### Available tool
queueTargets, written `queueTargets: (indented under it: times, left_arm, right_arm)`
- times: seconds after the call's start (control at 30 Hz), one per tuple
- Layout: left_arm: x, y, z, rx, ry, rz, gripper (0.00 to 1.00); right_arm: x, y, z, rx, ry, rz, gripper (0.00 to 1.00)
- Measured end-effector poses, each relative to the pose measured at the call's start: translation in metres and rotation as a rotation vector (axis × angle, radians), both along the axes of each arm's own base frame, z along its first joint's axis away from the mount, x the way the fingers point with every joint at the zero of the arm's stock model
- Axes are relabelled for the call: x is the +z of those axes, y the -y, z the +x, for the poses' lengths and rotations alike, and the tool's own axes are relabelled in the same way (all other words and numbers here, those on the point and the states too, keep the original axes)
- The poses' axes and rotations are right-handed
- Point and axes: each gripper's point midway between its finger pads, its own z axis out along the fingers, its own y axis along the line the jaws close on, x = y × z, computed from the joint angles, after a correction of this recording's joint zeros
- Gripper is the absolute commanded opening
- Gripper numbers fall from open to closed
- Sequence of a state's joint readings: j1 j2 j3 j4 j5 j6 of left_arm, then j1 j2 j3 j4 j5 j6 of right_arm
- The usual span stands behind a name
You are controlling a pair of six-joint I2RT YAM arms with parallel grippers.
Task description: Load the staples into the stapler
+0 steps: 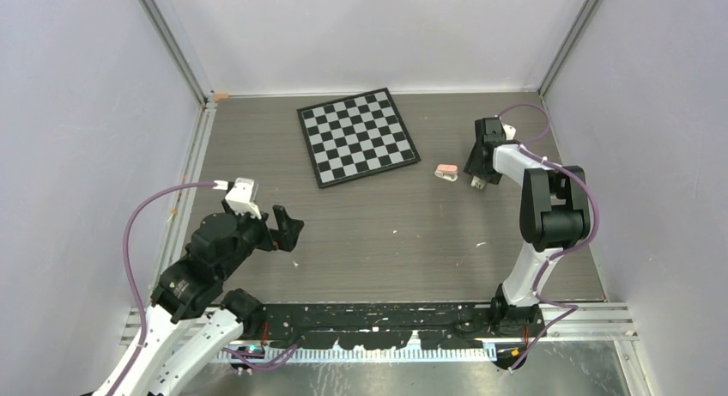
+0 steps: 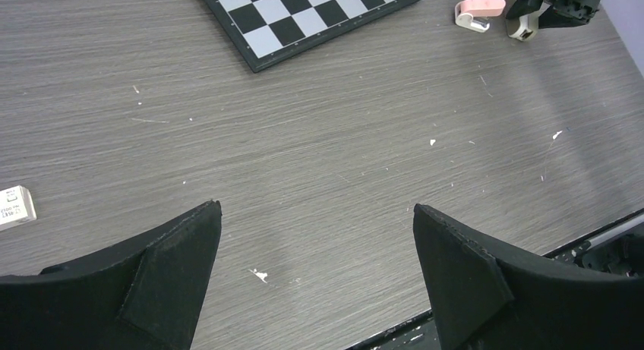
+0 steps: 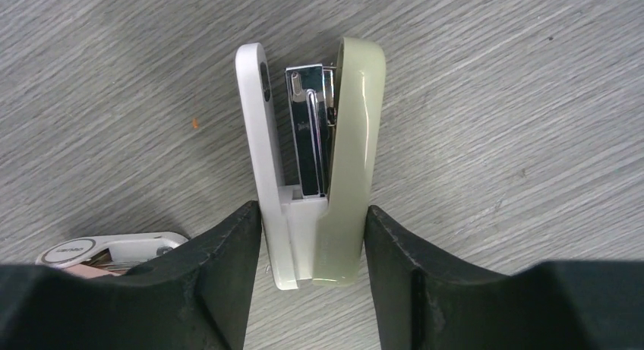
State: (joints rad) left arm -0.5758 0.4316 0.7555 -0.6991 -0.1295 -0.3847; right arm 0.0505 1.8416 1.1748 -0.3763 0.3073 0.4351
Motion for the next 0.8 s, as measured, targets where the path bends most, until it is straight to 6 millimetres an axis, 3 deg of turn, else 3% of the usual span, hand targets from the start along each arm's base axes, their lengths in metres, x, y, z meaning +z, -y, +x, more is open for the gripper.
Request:
queueTargets:
  times: [0.1, 0.3, 0.53, 0.67, 0.8]
  left_arm:
    - [0.002, -0.001, -0.001, 0.0, 0.01, -0.007, 0.97]
    - [0.0, 0.0, 0.0, 0.001, -0.002, 0.002, 0.96]
    - [-0.012, 0.004, 0.005, 0.0, -0.073, 0.04, 0.93]
    - [-0.018, 0.009, 0.007, -0.008, -0.121, 0.048, 0.92]
    - [-0.022, 0.018, 0.007, -0.016, -0.173, 0.019, 0.91]
  right_arm:
    - [0.0, 0.001, -0.001, 0.002, -0.004, 0.0, 0.45]
    - [0.005, 0.002, -0.009, 0.009, -0.007, -0.001, 0.39]
    - [0.045, -0.01, -0.031, 0.039, 0.065, 0.038, 0.38]
    - [0.078, -0.038, -0.041, 0.104, 0.145, 0.077, 0.38]
    - [0.112, -0.095, -0.056, 0.264, 0.231, 0.121, 0.38]
